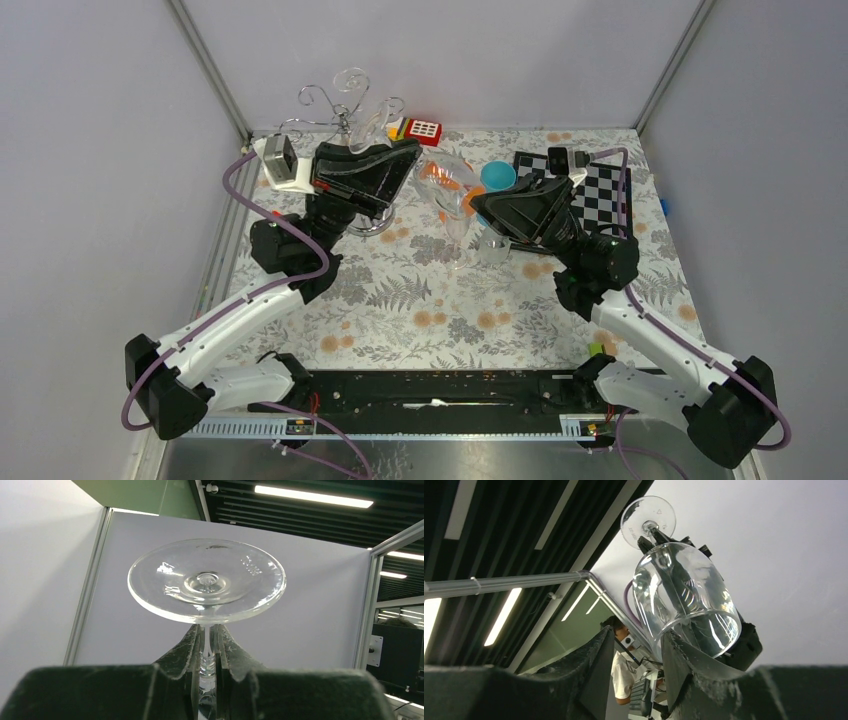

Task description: Take the wine glass off the wine glass rack

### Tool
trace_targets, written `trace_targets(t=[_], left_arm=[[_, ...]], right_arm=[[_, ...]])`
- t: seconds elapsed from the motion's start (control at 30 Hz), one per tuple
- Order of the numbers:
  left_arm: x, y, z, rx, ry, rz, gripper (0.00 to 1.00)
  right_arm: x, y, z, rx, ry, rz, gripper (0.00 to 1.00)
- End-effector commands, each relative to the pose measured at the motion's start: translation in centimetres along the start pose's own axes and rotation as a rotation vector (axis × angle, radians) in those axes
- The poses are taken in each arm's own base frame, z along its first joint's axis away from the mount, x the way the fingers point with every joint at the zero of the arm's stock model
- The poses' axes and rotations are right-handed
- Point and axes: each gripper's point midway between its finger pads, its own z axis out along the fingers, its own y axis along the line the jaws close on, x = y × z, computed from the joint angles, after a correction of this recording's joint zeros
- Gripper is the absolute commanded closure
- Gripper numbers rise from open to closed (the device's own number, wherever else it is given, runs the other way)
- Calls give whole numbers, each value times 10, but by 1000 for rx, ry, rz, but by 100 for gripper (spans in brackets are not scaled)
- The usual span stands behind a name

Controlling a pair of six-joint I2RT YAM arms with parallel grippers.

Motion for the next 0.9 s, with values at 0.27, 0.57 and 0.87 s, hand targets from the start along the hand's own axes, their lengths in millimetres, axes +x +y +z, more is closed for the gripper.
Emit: trace_targets(t=[0.27, 0.57, 0.87], left_arm=[[-8, -25, -2, 112, -36, -15, 100], [-1, -26, -2, 133, -13, -6, 100], [7, -25, -2, 139, 5, -38, 100]], right_arm=[[10, 73, 15, -288, 46, -41, 57], [12, 70, 21, -276, 46, -39, 64], [10, 65, 25, -265, 45, -31, 74]])
